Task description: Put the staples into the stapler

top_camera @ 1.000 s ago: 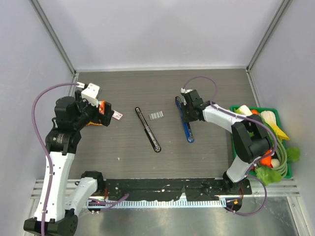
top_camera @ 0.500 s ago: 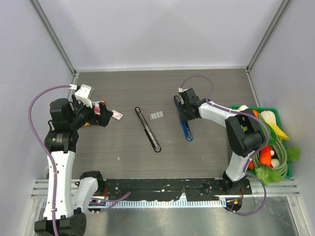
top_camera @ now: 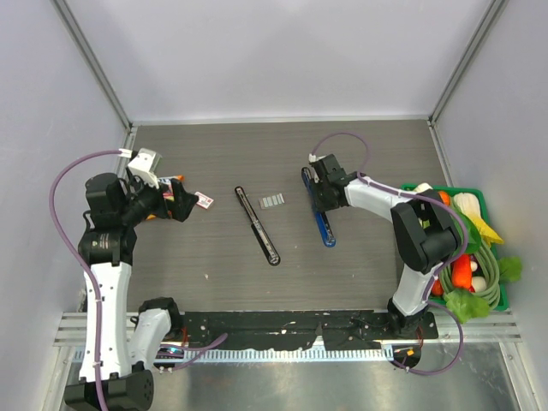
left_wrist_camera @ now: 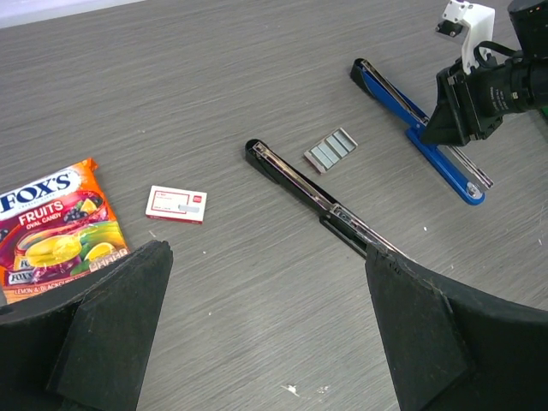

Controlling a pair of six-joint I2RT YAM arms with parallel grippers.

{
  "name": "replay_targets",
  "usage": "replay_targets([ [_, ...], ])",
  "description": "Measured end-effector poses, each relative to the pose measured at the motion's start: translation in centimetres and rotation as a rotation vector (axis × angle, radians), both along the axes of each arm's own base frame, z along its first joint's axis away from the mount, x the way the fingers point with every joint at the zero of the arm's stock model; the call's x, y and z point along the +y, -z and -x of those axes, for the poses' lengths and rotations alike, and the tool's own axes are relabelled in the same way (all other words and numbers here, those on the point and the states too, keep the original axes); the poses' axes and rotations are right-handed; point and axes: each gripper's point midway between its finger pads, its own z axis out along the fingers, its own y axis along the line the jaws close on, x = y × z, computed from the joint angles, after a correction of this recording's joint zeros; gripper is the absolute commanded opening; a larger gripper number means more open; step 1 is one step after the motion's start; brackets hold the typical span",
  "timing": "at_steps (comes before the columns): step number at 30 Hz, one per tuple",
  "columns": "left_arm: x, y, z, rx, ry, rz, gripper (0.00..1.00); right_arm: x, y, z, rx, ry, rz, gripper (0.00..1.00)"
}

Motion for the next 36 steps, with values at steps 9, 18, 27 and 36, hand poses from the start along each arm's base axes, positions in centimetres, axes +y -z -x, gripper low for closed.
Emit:
replay_targets([
  [9, -0.2, 0.0, 0.0, -0.004, 0.015, 0.013, 1.00, 1.0, -0.9, -0.2, -0.028, -0.030, 0.015, 0.49],
  [18, -0.3, 0.0, 0.0, 0.005, 0.028, 0.035, 1.00, 3.1, -4.8, -1.8, -0.120, -0.086, 0.024, 0.46],
  [27, -0.3, -0.2, 0.1, 0.020, 0.026, 0.082, 1.00, 11.2, -9.9, -4.0, -0.233, -0.215, -0.050, 0.40],
  [36, 0.2, -0.4, 0.5, 0.009, 0.006, 0.126, 1.00, 12.6, -1.3, -4.8, -0.045, -0.208, 0.012, 0.37],
])
